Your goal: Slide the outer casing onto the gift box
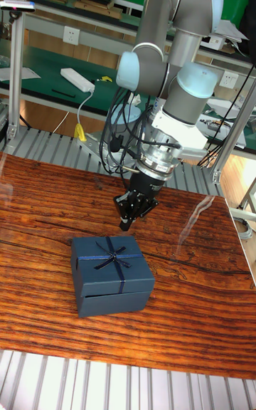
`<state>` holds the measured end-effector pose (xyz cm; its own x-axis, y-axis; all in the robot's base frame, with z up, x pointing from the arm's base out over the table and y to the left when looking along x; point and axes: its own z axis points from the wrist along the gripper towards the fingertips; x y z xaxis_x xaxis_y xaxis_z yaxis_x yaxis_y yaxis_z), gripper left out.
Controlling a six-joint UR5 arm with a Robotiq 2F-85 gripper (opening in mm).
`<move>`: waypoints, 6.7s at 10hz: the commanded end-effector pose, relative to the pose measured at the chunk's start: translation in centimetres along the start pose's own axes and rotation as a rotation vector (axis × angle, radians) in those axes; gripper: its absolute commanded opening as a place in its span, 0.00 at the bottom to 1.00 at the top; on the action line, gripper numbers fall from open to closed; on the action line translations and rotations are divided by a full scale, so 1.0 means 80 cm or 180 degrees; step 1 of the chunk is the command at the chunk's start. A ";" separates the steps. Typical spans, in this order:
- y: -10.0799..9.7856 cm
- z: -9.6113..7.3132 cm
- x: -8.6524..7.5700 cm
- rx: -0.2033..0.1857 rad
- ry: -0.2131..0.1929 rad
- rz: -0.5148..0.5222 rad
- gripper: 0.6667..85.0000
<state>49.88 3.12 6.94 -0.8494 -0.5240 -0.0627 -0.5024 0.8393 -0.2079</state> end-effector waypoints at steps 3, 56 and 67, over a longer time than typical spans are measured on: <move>0.000 0.012 -0.009 0.0004 -0.0101 0.0007 0.00; -0.024 -0.015 -0.054 0.0372 -0.0015 0.0043 0.00; -0.008 -0.014 -0.056 0.0217 -0.0052 0.0060 0.09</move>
<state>53.80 4.56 8.55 -0.8551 -0.5137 -0.0705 -0.4744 0.8299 -0.2938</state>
